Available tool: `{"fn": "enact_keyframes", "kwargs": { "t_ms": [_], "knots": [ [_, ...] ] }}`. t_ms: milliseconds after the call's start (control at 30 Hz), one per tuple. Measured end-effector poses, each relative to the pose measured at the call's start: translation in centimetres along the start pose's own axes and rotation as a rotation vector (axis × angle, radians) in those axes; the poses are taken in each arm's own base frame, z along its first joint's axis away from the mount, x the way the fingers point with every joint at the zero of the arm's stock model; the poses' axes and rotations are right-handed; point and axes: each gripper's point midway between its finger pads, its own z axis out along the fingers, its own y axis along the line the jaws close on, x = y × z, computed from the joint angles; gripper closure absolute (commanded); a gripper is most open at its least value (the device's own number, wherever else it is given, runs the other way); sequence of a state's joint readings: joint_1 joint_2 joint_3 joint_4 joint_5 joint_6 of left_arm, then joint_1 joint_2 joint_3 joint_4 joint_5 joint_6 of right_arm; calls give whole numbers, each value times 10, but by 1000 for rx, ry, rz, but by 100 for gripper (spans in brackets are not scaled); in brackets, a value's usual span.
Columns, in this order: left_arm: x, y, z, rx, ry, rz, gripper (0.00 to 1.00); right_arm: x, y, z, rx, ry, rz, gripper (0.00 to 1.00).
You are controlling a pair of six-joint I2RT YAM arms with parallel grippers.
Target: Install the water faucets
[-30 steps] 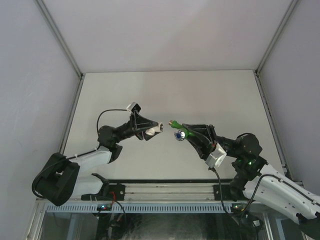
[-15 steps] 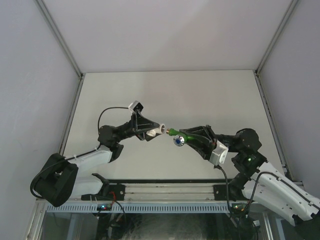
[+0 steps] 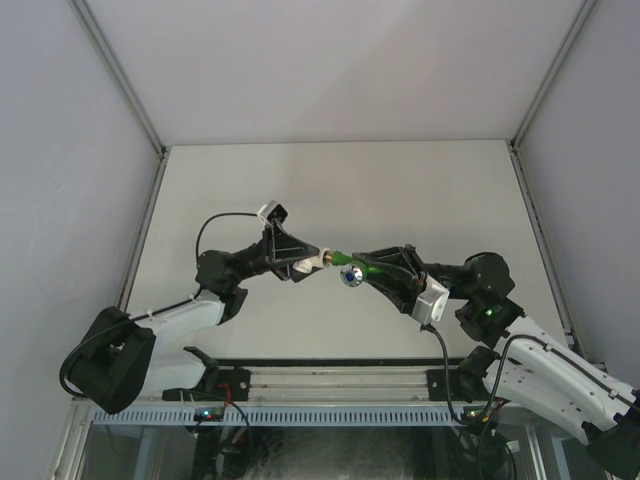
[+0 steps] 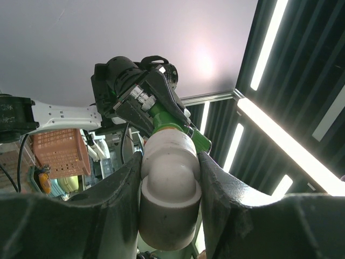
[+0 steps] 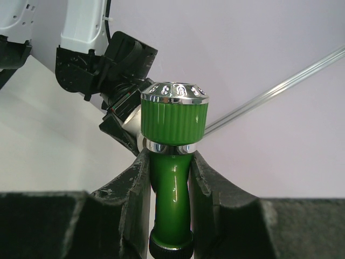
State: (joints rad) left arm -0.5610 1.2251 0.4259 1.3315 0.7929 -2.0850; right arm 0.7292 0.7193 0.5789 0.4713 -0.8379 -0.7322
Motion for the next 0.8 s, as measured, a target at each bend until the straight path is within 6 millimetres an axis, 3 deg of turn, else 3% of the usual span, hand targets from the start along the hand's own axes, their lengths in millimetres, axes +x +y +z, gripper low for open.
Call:
{"fn": "enact_keyframes", "kwargs": {
  "t_ms": [800],
  "knots": [
    [6, -4, 1, 12, 12, 8, 100, -6, 3, 8, -9, -38, -9, 100]
  ]
}}
